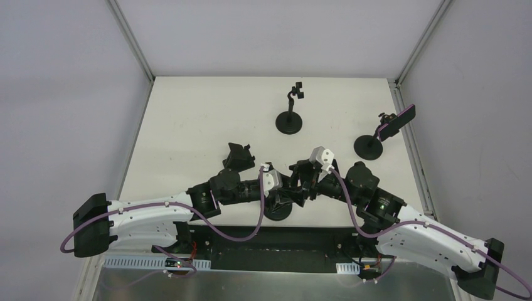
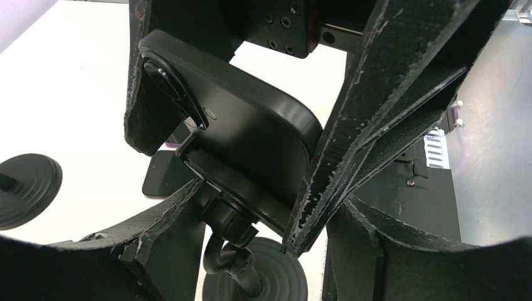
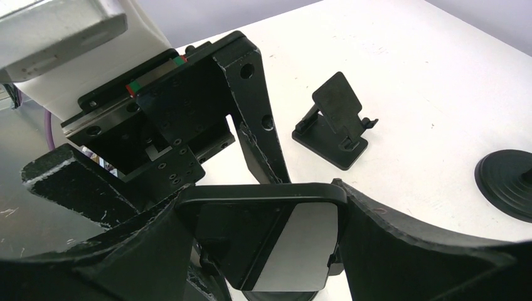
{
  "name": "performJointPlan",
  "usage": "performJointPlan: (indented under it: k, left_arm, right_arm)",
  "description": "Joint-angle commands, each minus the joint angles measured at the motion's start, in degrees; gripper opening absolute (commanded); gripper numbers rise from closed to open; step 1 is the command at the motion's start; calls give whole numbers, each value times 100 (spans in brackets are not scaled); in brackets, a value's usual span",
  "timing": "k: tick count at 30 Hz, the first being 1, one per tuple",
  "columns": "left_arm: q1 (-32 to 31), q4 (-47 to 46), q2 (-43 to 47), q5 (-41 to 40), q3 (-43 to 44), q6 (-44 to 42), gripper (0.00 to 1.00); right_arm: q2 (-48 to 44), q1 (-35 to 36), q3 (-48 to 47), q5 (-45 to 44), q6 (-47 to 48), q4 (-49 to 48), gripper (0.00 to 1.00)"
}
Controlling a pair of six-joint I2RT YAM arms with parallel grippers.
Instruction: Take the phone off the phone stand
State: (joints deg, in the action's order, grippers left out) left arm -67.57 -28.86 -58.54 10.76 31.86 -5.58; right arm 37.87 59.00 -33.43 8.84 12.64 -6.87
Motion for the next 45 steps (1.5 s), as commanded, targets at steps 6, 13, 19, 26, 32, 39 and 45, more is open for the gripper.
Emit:
performJointPlan:
  k: [6, 13, 19, 26, 32, 39, 45]
  left_arm:
    - [-28, -260, -4, 689, -28, -54, 0]
    - [-21, -260, -136, 1006, 87, -50, 0]
    - [-21, -260, -233, 1271, 167, -23, 0]
    - [-20, -269, -246, 1539, 179, -25, 0]
    - [-26, -269, -245, 1858, 172, -8, 0]
    - [-24, -269, -395, 2687, 255, 70, 0]
    - [-23, -269, -477, 3010, 271, 132, 0]
  right_arm:
    - [87, -854, -181, -270, 486, 182, 0]
    - [356, -1158, -101, -484, 919, -25, 0]
    - [555, -1256, -11, -582, 1228, -260, 0]
    - [689, -1306, 100, -592, 1798, -342, 0]
    - [674, -1555, 84, -269, 1883, -255, 0]
    - [670, -1906, -72, 577, 1952, 268, 0]
    - [615, -2082, -176, 1010, 1969, 585, 0]
